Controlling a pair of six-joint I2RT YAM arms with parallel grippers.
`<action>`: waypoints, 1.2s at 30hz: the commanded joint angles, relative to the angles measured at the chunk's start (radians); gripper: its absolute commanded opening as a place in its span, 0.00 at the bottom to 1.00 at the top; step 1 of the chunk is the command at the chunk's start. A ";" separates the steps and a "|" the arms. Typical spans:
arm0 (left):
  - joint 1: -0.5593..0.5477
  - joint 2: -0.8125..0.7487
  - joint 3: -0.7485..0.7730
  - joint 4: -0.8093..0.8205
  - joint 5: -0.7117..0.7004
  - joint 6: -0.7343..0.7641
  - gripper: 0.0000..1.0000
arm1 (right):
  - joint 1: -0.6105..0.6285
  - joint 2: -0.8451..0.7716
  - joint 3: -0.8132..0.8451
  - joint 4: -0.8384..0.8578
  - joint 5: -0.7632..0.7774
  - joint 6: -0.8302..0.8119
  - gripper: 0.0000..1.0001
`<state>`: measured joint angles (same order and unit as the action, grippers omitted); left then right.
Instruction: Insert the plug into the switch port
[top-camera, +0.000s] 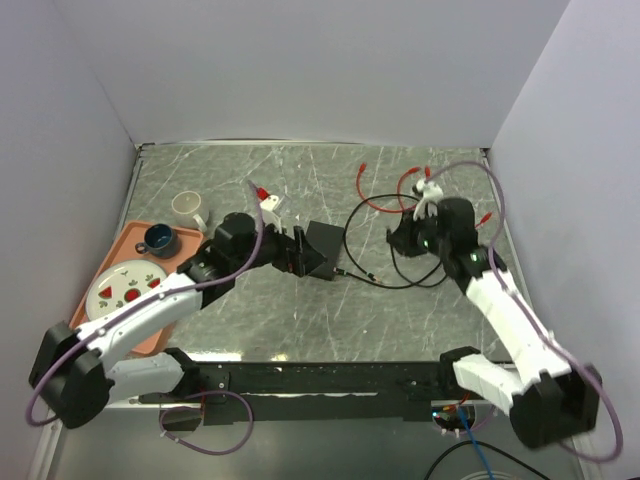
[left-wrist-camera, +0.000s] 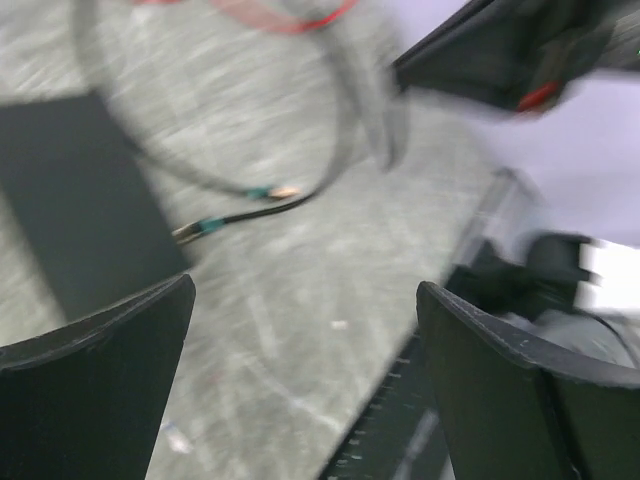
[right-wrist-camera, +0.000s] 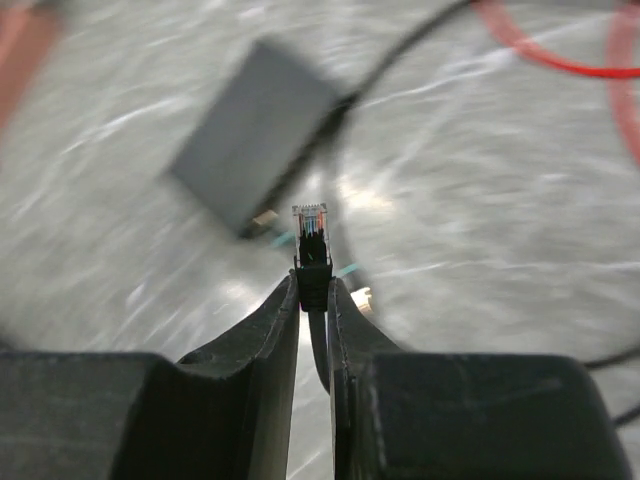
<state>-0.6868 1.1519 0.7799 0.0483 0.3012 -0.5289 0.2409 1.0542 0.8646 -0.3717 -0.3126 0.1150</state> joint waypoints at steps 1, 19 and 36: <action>-0.002 -0.116 -0.037 0.218 0.237 -0.010 0.99 | 0.038 -0.212 -0.163 0.175 -0.246 0.040 0.00; -0.099 0.005 0.042 0.254 0.270 0.064 0.87 | 0.140 -0.379 -0.217 0.180 -0.558 0.048 0.00; -0.099 -0.100 0.002 0.372 0.331 0.018 0.86 | 0.136 -0.318 -0.194 0.380 -0.921 0.206 0.00</action>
<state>-0.7834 1.0836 0.7731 0.3618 0.5697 -0.5129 0.3710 0.7410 0.6178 -0.0605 -1.1671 0.2958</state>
